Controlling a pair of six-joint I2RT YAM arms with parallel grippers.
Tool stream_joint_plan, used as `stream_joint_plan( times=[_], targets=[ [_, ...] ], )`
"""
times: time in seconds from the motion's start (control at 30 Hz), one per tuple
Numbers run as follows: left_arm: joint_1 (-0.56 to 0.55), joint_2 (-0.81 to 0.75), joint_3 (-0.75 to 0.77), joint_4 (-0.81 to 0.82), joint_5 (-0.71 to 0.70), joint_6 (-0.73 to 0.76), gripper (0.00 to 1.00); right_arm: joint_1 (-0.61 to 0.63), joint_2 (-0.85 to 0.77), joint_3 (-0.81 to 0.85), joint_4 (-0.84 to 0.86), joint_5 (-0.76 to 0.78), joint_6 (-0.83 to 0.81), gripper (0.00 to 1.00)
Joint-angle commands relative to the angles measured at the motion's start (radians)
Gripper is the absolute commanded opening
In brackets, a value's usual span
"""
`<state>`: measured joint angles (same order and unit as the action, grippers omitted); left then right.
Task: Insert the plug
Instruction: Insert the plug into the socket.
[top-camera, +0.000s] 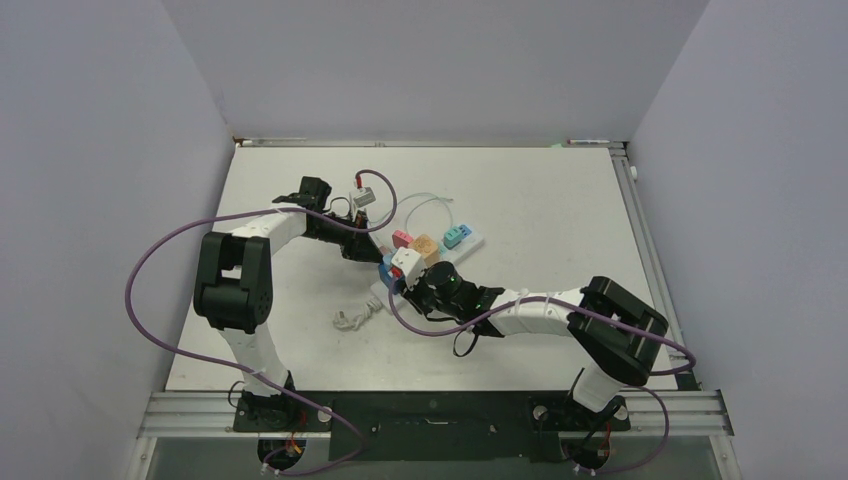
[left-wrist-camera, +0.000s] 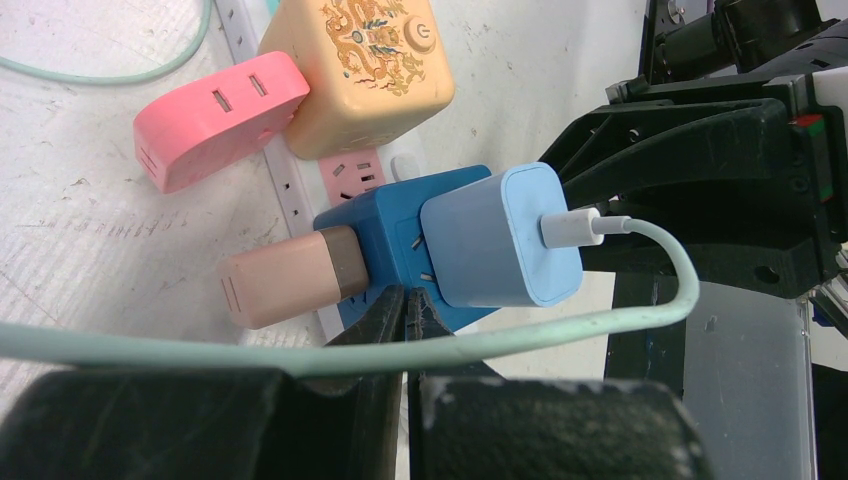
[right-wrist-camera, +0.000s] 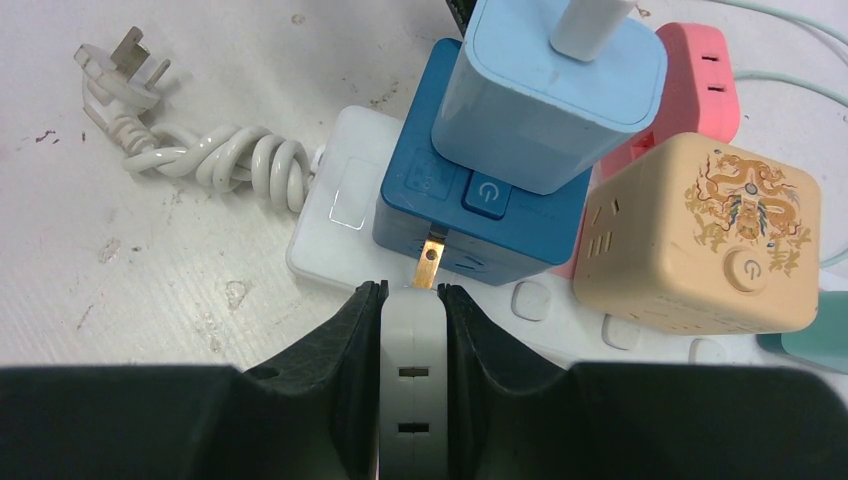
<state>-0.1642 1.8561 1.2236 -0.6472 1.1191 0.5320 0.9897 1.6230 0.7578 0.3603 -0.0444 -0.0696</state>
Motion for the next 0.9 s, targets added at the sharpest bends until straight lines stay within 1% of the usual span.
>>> stream_joint_plan(
  times=[0.0,0.17,0.57,0.87],
  targets=[
    [-0.021,0.002,-0.026,-0.05,-0.054,0.025,0.0,0.001,-0.028,0.028,0.064,0.004,0.01,0.05],
    [-0.021,0.003,-0.028,-0.05,-0.058,0.026,0.0,0.001,-0.008,0.017,0.068,-0.01,0.021,0.05],
    [-0.022,0.004,-0.025,-0.048,-0.059,0.02,0.0,0.0,-0.024,-0.033,0.055,-0.014,0.037,0.05],
    [-0.023,0.002,-0.021,-0.047,-0.061,0.017,0.0,-0.005,-0.007,-0.011,0.075,-0.021,0.034,0.05]
  ],
)
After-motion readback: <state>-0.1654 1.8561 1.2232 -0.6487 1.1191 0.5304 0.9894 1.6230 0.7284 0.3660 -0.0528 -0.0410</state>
